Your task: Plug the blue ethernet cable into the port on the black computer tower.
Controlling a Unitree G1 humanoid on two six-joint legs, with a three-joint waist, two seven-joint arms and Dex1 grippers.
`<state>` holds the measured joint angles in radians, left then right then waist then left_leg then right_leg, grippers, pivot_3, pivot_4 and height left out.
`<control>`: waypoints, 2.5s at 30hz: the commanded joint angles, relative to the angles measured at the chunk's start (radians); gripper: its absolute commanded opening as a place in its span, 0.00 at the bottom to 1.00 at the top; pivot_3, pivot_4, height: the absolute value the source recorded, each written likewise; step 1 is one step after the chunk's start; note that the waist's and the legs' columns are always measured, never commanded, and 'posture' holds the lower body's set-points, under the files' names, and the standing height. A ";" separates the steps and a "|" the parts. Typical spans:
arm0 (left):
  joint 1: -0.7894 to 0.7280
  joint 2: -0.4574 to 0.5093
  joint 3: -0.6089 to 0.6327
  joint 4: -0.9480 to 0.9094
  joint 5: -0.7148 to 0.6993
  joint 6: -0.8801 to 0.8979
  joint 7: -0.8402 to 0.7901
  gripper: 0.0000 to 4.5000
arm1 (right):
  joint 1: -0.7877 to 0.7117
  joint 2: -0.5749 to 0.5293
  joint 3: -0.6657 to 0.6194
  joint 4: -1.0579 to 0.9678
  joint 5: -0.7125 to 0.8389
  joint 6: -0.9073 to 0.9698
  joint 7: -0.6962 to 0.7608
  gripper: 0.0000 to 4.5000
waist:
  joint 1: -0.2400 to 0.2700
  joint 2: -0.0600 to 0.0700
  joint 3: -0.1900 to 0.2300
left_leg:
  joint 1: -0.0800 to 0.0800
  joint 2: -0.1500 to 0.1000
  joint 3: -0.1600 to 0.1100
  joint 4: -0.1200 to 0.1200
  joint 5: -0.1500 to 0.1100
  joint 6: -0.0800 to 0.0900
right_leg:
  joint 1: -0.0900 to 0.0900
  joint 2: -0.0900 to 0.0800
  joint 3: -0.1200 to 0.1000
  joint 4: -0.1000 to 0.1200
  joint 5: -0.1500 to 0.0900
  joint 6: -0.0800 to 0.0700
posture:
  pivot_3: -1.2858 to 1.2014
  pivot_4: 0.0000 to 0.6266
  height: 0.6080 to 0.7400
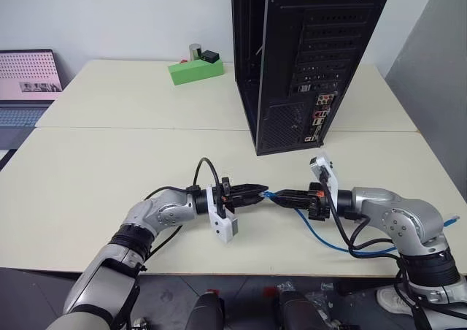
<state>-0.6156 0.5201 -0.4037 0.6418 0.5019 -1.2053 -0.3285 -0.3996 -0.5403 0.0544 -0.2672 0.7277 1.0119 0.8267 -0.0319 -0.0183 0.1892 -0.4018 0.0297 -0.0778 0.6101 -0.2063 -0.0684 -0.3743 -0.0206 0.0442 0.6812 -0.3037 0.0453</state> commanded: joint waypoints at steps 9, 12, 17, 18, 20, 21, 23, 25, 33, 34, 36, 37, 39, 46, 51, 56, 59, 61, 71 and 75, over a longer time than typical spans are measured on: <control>0.149 -0.006 0.009 -0.243 -0.642 0.639 -0.419 0.74 | 0.028 -0.064 -0.127 -0.034 -0.045 -0.089 -0.052 0.00 | 0.000 0.000 0.000 | 0.000 0.000 0.000 0.000 0.000 0.000 | 0.000 0.000 0.000 0.000 0.000 0.000 | 0.52 0.24 1.00; 0.195 -0.036 0.038 -0.437 -0.801 0.985 -0.431 0.74 | 0.027 -0.054 -0.198 -0.047 -0.081 -0.168 -0.119 0.00 | -0.001 0.000 0.000 | -0.001 0.000 0.000 0.000 0.000 0.000 | 0.000 -0.001 0.000 0.000 0.000 0.000 | 0.52 0.24 1.00; 0.188 -0.112 0.085 -0.590 -0.794 1.243 -0.313 0.74 | 0.026 -0.025 -0.193 -0.065 -0.159 -0.224 -0.232 0.00 | -0.002 0.000 0.000 | 0.000 0.000 -0.001 0.000 0.000 0.000 | 0.000 0.000 0.000 0.000 0.000 0.000 | 0.52 0.24 1.00; 0.184 -0.128 0.088 -0.613 -0.783 1.281 -0.295 0.74 | 0.024 -0.019 -0.186 -0.066 -0.180 -0.234 -0.253 0.00 | -0.002 0.000 0.000 | 0.000 0.000 -0.001 0.000 0.000 0.000 | 0.000 0.000 0.000 0.000 0.000 0.000 | 0.52 0.24 1.00; 0.169 -0.166 0.090 -0.653 -0.761 1.346 -0.257 0.74 | 0.013 0.002 -0.175 -0.067 -0.226 -0.257 -0.311 0.00 | -0.002 0.000 0.000 | 0.000 0.000 -0.001 0.000 0.000 0.000 | 0.000 0.000 0.000 0.000 0.000 0.000 | 0.52 0.24 1.00; 0.148 -0.200 0.099 -0.666 -0.760 1.397 -0.217 0.74 | -0.003 0.029 -0.174 -0.067 -0.257 -0.255 -0.376 0.00 | -0.002 0.000 0.000 | 0.000 0.000 -0.001 0.000 0.000 0.000 | 0.000 0.000 0.000 0.000 0.000 0.000 | 0.52 0.24 1.00; 0.098 -0.267 0.108 -0.675 -0.742 1.497 -0.136 0.74 | -0.034 0.087 -0.166 -0.076 -0.328 -0.246 -0.513 0.00 | -0.001 0.000 0.000 | 0.000 0.000 -0.001 0.000 0.000 0.000 | 0.000 0.000 0.000 0.000 0.000 0.000 | 0.52 0.24 1.00; 0.071 -0.292 0.106 -0.685 -0.719 1.538 -0.117 0.74 | -0.053 0.132 -0.167 -0.090 -0.366 -0.229 -0.595 0.00 | -0.001 0.000 0.000 | 0.000 0.000 -0.001 0.001 0.000 0.000 | 0.000 0.000 0.000 0.001 0.000 0.000 | 0.52 0.24 1.00; 0.020 -0.334 0.120 -0.669 -0.640 1.583 -0.060 0.74 | -0.123 0.274 -0.200 -0.054 -0.426 -0.198 -0.782 0.00 | 0.000 0.000 0.000 | 0.000 0.000 -0.001 0.000 0.000 0.000 | -0.001 0.000 0.001 0.001 0.000 0.000 | 0.52 0.24 1.00; 0.020 -0.338 0.122 -0.669 -0.633 1.582 -0.057 0.74 | -0.124 0.278 -0.200 -0.056 -0.430 -0.196 -0.786 0.00 | 0.000 0.000 0.000 | -0.001 0.000 -0.001 0.000 0.000 0.000 | -0.001 0.000 0.001 0.001 0.000 0.000 | 0.52 0.24 1.00; 0.016 -0.352 0.122 -0.668 -0.619 1.579 -0.050 0.74 | -0.130 0.286 -0.204 -0.055 -0.431 -0.191 -0.794 0.00 | 0.001 0.000 0.000 | -0.001 -0.001 -0.001 0.000 0.000 0.000 | -0.001 0.000 0.001 0.000 0.000 0.000 | 0.52 0.24 1.00; 0.015 -0.358 0.123 -0.666 -0.614 1.576 -0.047 0.74 | -0.132 0.289 -0.205 -0.055 -0.432 -0.189 -0.796 0.00 | 0.001 0.000 0.000 | -0.001 -0.001 0.000 0.000 0.000 0.000 | -0.001 0.000 0.001 0.000 0.000 0.000 | 0.52 0.24 1.00; 0.014 -0.369 0.123 -0.664 -0.606 1.574 -0.039 0.74 | -0.138 0.296 -0.206 -0.057 -0.429 -0.185 -0.797 0.00 | 0.001 0.000 0.000 | -0.001 -0.001 0.000 0.000 0.000 0.000 | -0.001 0.000 0.001 0.000 0.000 0.000 | 0.52 0.24 1.00; 0.010 -0.406 0.129 -0.662 -0.588 1.570 -0.033 0.74 | -0.158 0.309 -0.214 -0.043 -0.427 -0.176 -0.792 0.00 | -0.001 0.000 0.000 | -0.001 0.000 0.000 0.000 0.000 0.000 | -0.001 0.000 0.001 0.000 0.000 0.000 | 0.52 0.24 1.00; 0.010 -0.415 0.129 -0.660 -0.591 1.570 -0.051 0.74 | -0.170 0.308 -0.217 -0.021 -0.430 -0.185 -0.786 0.00 | 0.000 0.000 0.000 | -0.001 0.000 0.000 0.000 0.000 0.000 | -0.001 0.000 0.001 0.000 0.000 0.000 | 0.52 0.24 1.00; 0.012 -0.421 0.133 -0.663 -0.591 1.573 -0.058 0.74 | -0.183 0.307 -0.214 0.005 -0.436 -0.201 -0.782 0.00 | 0.000 0.000 0.000 | -0.001 0.000 0.000 0.000 0.000 0.000 | -0.001 0.000 0.001 0.000 0.000 0.000 | 0.52 0.24 1.00; 0.013 -0.422 0.133 -0.664 -0.589 1.573 -0.059 0.74 | -0.191 0.306 -0.214 0.025 -0.440 -0.213 -0.781 0.00 | 0.000 0.000 0.000 | -0.001 0.000 0.000 0.000 0.000 0.000 | -0.001 0.000 0.001 0.000 0.000 0.000 | 0.52 0.24 1.00; 0.016 -0.421 0.132 -0.667 -0.588 1.573 -0.061 0.74 | -0.198 0.305 -0.212 0.036 -0.442 -0.221 -0.780 0.00 | 0.000 0.000 0.000 | -0.001 0.000 0.000 0.000 0.000 0.000 | -0.001 0.000 0.001 0.000 0.000 0.000 | 0.52 0.24 1.00; 0.024 -0.416 0.131 -0.678 -0.582 1.576 -0.060 0.74 | -0.236 0.302 -0.202 0.102 -0.461 -0.264 -0.772 0.00 | -0.004 0.000 0.000 | -0.001 0.000 0.000 0.000 0.000 0.000 | -0.001 0.000 0.001 0.000 0.000 0.000 | 0.52 0.24 1.00; 0.030 -0.414 0.131 -0.686 -0.580 1.580 -0.061 0.74 | -0.239 0.303 -0.204 0.109 -0.468 -0.270 -0.771 0.00 | -0.005 0.000 0.000 | 0.000 0.000 0.000 0.000 0.000 0.000 | -0.001 0.000 0.001 0.000 0.000 0.000 | 0.52 0.24 1.00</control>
<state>-0.5821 0.1108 -0.2869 -0.0019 -0.0809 0.3839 -0.3846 -0.6012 -0.2323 -0.1388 -0.1476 0.2649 0.7782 0.0556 -0.0368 -0.0182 0.1891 -0.4023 0.0293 -0.0777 0.6098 -0.2061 -0.0687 -0.3755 -0.0204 0.0459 0.6814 -0.3038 0.0452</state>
